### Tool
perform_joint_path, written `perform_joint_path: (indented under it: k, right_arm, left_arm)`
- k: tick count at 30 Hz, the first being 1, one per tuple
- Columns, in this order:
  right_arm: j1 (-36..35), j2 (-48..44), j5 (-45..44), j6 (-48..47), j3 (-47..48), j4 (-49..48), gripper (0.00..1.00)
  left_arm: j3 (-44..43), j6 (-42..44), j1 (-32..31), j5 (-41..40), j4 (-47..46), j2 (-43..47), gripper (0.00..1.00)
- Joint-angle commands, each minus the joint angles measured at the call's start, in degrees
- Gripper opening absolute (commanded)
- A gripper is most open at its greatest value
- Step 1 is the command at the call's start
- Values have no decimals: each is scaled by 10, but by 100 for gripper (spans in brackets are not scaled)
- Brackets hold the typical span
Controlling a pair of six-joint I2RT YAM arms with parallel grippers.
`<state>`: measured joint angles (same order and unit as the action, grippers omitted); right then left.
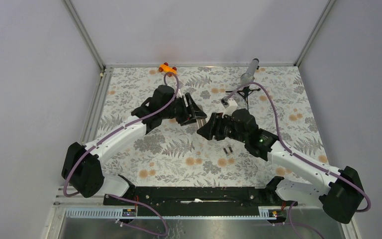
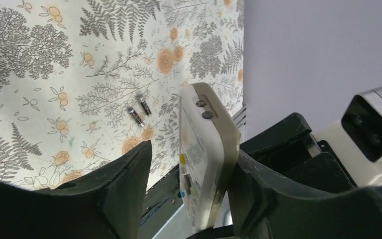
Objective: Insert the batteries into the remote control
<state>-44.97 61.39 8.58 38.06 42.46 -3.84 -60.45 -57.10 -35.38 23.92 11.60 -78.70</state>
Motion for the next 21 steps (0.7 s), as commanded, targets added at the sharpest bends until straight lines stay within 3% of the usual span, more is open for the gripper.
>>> perform_joint_path:
  k: [1,9,16,21]
  right_arm:
    - [-12,14,-29,-63,46,18,28]
    - [-16,31,-49,-92,54,53,28]
    - [-17,47,-44,-95,53,51,26]
    - [-16,47,-42,-92,49,45,26]
  left_arm:
    - [-40,26,-4,-18,30,-5,55]
    - [-39,5,-4,-41,39,-13,60]
    - [-12,-48,-4,-57,-31,7,56]
    - [-17,-46,-4,-53,-22,-6,54]
